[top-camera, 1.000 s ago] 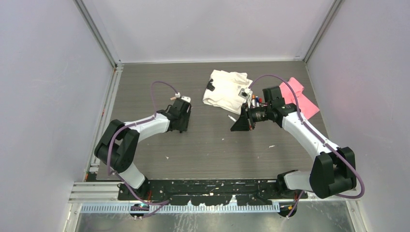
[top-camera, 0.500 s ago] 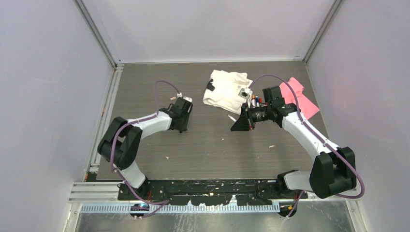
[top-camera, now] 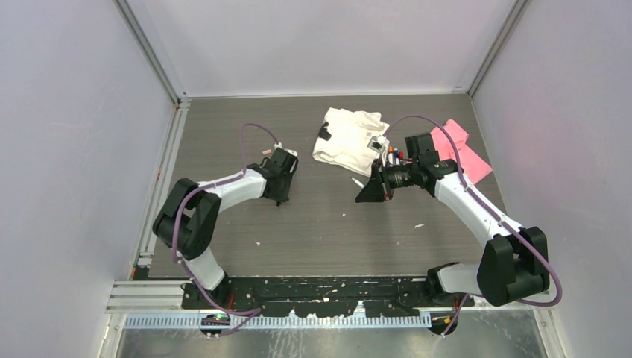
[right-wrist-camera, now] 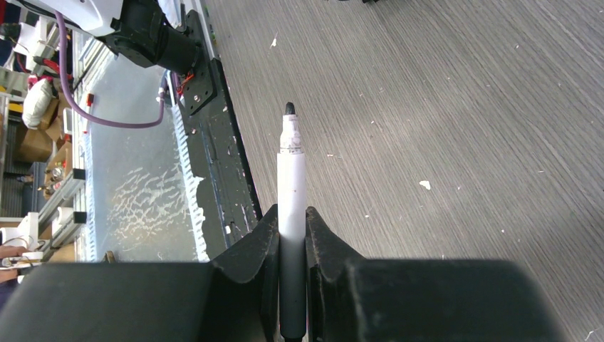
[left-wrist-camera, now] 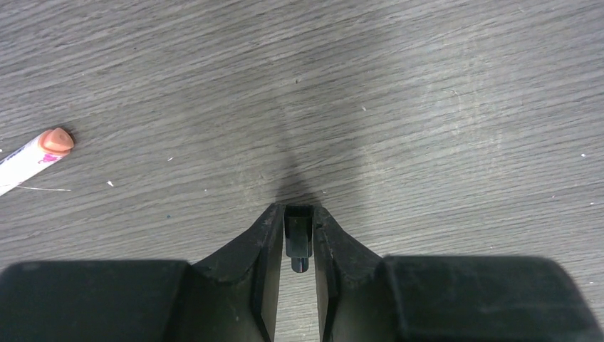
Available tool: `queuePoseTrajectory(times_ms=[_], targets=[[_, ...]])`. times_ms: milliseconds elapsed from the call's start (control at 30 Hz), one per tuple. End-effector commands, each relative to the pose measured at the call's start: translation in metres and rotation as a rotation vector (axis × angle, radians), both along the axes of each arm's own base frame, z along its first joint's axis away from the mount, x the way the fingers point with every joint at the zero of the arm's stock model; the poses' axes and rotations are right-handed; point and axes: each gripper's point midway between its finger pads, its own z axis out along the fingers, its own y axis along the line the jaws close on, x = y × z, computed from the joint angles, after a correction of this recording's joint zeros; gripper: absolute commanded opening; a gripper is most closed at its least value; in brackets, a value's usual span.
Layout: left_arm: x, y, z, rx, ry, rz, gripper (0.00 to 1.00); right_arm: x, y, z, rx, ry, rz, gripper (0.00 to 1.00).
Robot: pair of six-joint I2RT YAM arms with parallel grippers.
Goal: Insert the pens into the pen caps
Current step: Insert the pen cap onto the pen.
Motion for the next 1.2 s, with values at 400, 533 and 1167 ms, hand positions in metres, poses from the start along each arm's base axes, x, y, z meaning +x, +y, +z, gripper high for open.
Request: queuePoseTrajectory(times_ms=[400,533,1167], targets=[[-0.021,0.001,-0.019,0.103,0.283,-0.093,0.24,0.005,0.002,0.022,0.031,-0.068,0.004,0.01],[-0.026,0.004,-0.026,0.132,0.34,-0.1,0.22,0.005,0.002,0.024,0.034,-0.072,0.005,0.01],[-0.038,0.007,-0.033,0.157,0.425,-0.117,0.01,0.004,0.002,0.026,0.038,-0.078,0.002,0.01]])
